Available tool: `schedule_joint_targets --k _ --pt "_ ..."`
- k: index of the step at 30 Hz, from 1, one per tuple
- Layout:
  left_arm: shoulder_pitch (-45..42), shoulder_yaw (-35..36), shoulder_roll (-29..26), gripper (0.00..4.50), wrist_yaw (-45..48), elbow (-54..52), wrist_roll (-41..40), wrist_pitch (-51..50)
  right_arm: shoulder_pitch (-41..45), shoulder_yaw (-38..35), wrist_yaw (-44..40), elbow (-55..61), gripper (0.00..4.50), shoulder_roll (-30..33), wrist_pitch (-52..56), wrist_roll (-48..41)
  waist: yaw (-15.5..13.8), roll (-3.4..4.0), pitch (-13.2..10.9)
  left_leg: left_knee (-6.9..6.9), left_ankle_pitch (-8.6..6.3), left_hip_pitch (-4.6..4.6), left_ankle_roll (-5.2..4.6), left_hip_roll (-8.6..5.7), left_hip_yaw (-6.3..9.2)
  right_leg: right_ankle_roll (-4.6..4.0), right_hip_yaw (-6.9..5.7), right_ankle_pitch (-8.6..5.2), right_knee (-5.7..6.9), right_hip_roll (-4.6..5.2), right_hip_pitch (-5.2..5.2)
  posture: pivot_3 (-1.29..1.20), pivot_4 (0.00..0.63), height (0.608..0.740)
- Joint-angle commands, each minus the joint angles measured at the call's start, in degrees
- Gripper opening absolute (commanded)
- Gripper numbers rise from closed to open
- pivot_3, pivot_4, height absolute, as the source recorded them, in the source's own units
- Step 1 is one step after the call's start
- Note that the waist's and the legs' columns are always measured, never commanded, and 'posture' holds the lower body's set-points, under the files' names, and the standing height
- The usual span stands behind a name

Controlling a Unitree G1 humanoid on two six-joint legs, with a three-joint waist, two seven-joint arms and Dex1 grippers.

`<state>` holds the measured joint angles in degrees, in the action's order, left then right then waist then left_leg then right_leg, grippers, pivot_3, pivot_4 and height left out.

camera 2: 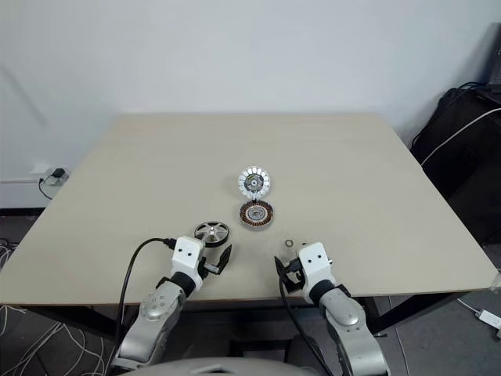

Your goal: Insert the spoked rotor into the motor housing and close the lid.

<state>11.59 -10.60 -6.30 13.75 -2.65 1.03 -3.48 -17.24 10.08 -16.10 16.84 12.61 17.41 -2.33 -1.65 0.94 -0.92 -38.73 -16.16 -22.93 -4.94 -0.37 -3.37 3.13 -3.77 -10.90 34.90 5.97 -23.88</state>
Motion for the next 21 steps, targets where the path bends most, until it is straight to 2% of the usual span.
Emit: schedule_joint_targets --k 1,10,21 --pt "-0.73 0.35 0.22 4.5 -0.06 -1.12 -0.53 0.14 0.76 -0.99 0.16 1.11 4.47 -0.32 -1.28 -0.5 0.0 0.0 0.0 0.0 0.0 0.0 0.0 0.0 0.0 0.0 0.0 0.0 0.0 0.0 0.0 0.0 0.0 0.74" --pt "-0.9 0.46 0.17 4.5 0.02 -1.17 -0.52 0.05 1.3 -1.63 1.54 0.26 4.47 -1.49 0.27 -0.35 0.0 0.0 0.0 0.0 0.0 0.0 0.0 0.0 0.0 0.0 0.0 0.0 0.0 0.0 0.0 0.0 0.0 0.74" --pt "-1.02 0.35 0.01 4.5 0.3 -1.4 -0.53 -0.25 11.92 -1.66 3.07 -12.08 4.47 -3.92 0.51 0.69 0.16 0.0 -0.02 0.0 0.0 0.0 0.0 -0.01 0.0 -0.01 0.01 0.01 0.01 -0.03 -0.01 0.0 0.0 0.74"
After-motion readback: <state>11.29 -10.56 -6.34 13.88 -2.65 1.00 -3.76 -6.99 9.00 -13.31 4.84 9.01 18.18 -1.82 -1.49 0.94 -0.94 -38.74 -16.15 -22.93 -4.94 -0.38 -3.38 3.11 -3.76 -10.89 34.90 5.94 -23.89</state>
